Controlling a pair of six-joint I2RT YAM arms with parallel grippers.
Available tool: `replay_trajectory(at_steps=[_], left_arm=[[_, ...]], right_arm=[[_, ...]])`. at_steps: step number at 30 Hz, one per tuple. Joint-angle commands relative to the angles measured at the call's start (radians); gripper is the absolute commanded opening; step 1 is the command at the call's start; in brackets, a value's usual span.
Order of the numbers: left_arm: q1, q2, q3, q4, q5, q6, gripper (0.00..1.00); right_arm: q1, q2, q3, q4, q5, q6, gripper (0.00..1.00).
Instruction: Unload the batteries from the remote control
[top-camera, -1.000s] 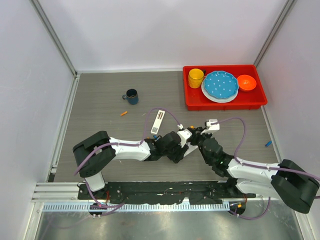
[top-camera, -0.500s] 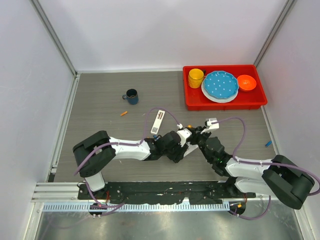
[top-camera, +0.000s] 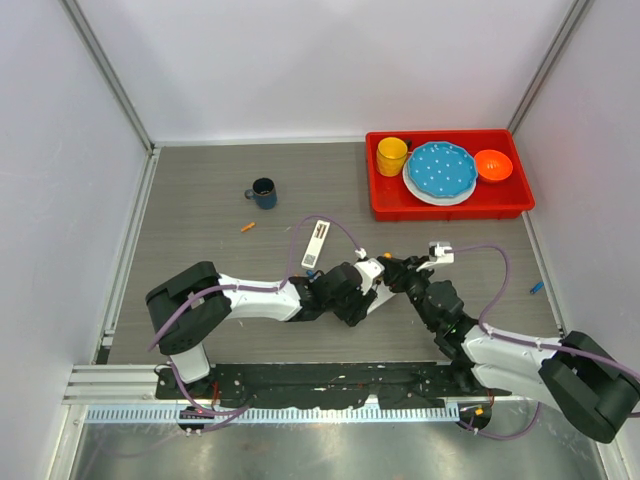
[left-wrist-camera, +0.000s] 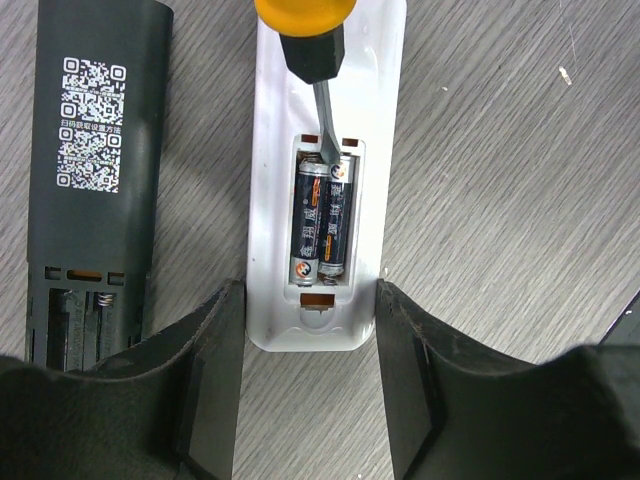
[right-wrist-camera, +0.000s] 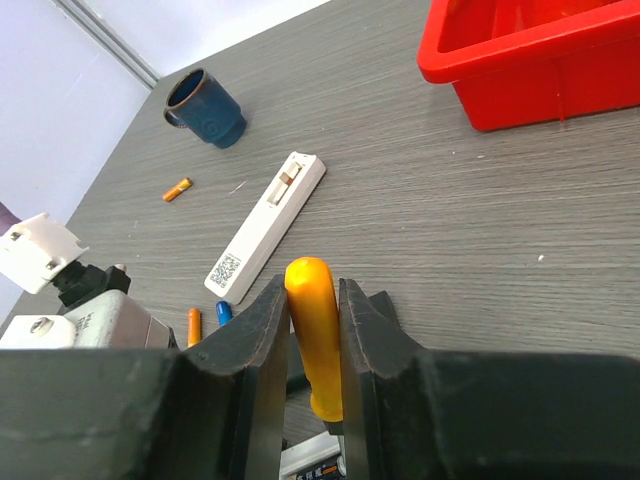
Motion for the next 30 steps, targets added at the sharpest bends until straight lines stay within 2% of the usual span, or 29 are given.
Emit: replay_trajectory(at_steps=[1, 9, 17, 21, 30], left_arm=[[-0.007, 0.037, 0.022, 0.006, 0.0, 0.012, 0.35], [-0.007, 0.033, 0.019, 0.006, -0.006, 0.012, 0.35], [-0.007, 0.027, 0.014, 0.007, -0.016, 0.013, 0.35], [-0.005, 0.024, 0.013, 0.007, -0.02, 0.013, 0.35], [-0.007, -0.004, 0.001, 0.009, -0.056, 0.015, 0.36]], right_arm=[[0.025, -0.042, -0.016, 0.018, -0.16, 0.166, 0.01], [0.024, -0.087, -0.013, -0.01, -0.177, 0.176, 0.01], [0.024, -0.059, -0.003, -0.017, -0.151, 0.172, 0.02], [0.024, -0.076, 0.009, -0.075, -0.116, 0.167, 0.01], [0.016, -0.229, 0.049, -0.279, -0.033, 0.108, 0.01]])
